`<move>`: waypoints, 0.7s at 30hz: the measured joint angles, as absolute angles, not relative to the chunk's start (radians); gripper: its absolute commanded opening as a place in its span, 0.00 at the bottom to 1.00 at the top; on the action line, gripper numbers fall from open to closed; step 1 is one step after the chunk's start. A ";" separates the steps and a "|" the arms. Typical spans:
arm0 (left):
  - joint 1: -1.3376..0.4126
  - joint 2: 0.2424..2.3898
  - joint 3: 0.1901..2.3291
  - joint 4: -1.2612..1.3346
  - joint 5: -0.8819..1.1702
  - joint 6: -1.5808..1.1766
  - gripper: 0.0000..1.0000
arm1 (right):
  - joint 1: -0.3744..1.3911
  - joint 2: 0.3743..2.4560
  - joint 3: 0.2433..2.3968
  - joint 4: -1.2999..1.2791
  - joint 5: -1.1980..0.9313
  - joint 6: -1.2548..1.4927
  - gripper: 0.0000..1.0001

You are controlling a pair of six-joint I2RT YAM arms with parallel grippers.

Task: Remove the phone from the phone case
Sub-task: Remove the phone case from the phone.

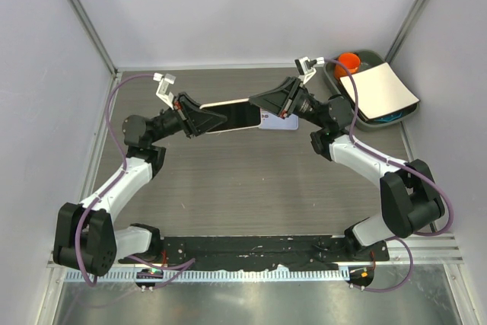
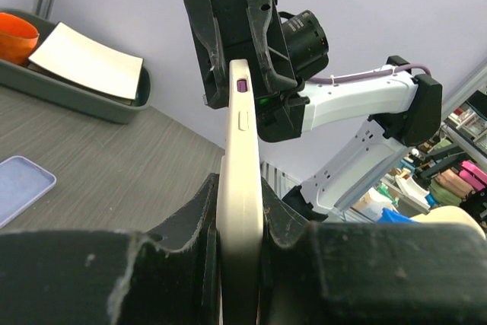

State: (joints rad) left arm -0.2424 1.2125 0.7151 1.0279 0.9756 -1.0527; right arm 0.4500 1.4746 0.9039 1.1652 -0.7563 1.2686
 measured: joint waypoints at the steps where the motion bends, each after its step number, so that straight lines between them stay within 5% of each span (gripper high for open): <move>1: -0.241 1.213 0.715 1.031 0.970 -1.057 0.00 | 0.450 1.475 0.904 1.165 -0.757 1.266 0.36; 10: -0.241 1.213 0.714 1.047 0.961 -1.061 0.00 | 0.450 1.475 0.904 1.176 -0.756 1.311 0.38; 14: -0.241 1.213 0.714 1.060 0.964 -1.058 0.00 | 0.450 1.475 0.904 1.187 -0.756 1.348 0.25; 21: -0.242 1.213 0.714 1.067 0.969 -1.061 0.00 | 0.450 1.486 0.904 1.201 -0.752 1.391 0.25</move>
State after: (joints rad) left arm -0.2417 1.2125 0.7136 1.0672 0.9691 -1.0611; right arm 0.4500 1.4864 0.9039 1.2015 -0.7525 1.3914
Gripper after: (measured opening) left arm 0.211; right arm 0.276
